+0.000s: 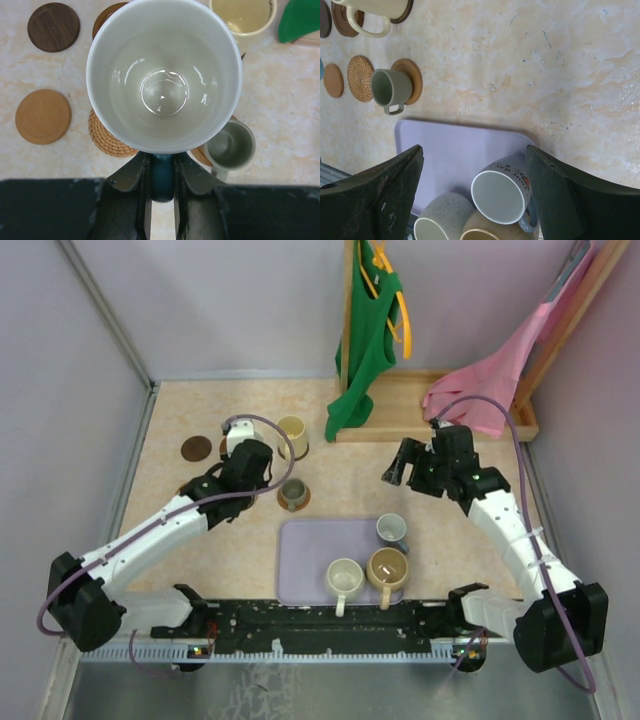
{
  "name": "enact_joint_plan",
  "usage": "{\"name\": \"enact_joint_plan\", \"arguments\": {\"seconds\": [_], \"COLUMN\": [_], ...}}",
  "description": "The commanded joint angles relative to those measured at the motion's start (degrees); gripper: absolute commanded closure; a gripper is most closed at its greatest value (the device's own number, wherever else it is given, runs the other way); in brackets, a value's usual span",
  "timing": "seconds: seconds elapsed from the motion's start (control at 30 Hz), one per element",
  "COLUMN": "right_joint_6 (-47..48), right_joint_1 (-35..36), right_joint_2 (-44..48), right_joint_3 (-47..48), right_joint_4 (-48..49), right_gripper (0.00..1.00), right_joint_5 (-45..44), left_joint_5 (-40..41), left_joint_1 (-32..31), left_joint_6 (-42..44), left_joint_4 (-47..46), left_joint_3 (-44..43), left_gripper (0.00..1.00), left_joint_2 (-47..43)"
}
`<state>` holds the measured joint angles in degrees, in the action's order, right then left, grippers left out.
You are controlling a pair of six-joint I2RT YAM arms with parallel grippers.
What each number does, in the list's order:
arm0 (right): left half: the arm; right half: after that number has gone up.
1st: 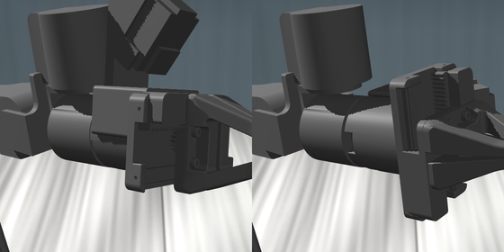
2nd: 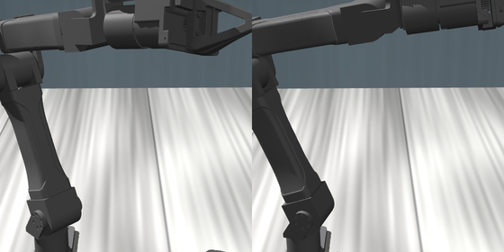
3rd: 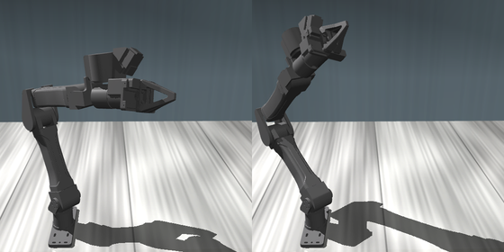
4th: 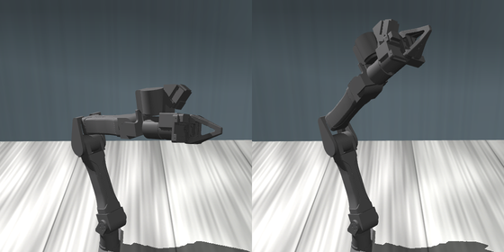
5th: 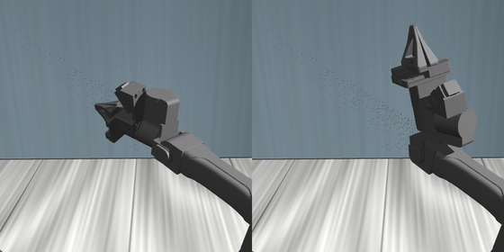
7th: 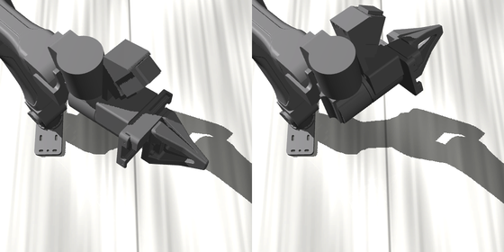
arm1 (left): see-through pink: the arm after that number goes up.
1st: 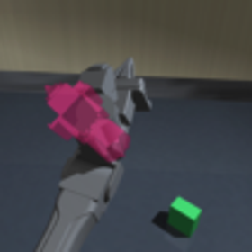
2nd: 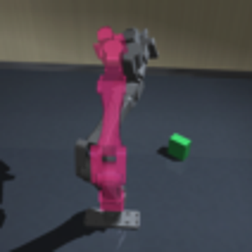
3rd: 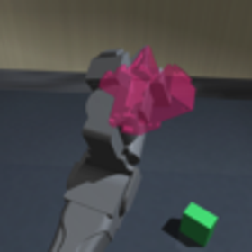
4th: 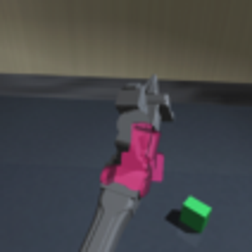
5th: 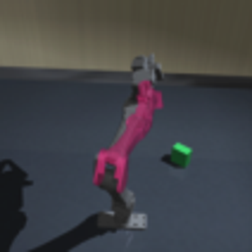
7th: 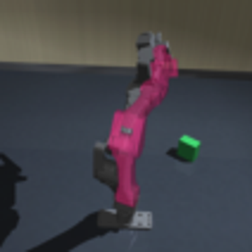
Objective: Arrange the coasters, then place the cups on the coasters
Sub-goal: Place the cup on the coaster.
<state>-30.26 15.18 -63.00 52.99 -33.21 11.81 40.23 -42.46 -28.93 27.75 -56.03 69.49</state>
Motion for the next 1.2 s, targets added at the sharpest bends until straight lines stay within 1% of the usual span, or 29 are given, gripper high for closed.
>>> {"name": "enact_joint_plan", "arguments": {"seconds": [0.0,0.1,0.2,0.33,0.43,0.63,0.8,0.97,1.17], "right_joint_6": [-0.27,-0.19,-0.01,0.40,0.63,0.87,1.02,0.93,0.98], "right_joint_1": [-0.50,-0.55,-0.51,-0.50,-0.50,-0.55,-0.50,-0.50,-0.50], "right_joint_2": [-1.13,-1.95,-3.00,-4.95,-6.22,-8.01,-9.32,-10.72,-12.33], "right_joint_3": [3.31,3.66,4.44,5.49,6.34,7.28,8.05,8.77,9.65], "right_joint_4": [3.27,3.62,3.84,4.00,4.12,4.36,4.36,4.60,4.79], "right_gripper": [0.17,0.18,0.18,0.18,0.18,0.18,0.18,0.18,0.18], "right_joint_5": [0.30,0.55,0.53,0.69,0.73,0.58,0.22,0.19,0.18], "left_joint_5": [-4.97,-7.33,-7.24,-9.17,-10.78,-12.98,-14.63,-15.66,-16.75], "left_joint_1": [6.10,10.31,12.82,16.51,18.63,21.61,23.77,25.32,26.34], "left_joint_6": [7.18,8.46,10.60,12.13,12.37,13.38,14.39,15.19,15.70], "left_joint_4": [-11.22,-14.34,-17.63,-22.40,-23.74,-28.17,-31.84,-32.03,-34.63], "left_joint_3": [0.87,1.64,1.82,1.79,0.87,0.63,0.45,-1.17,-1.44], "left_gripper": [1.00,1.00,1.00,1.00,1.00,1.00,1.00,1.00,1.00], "left_joint_2": [-0.80,0.52,2.51,5.32,8.18,13.54,16.10,19.15,21.12]}}
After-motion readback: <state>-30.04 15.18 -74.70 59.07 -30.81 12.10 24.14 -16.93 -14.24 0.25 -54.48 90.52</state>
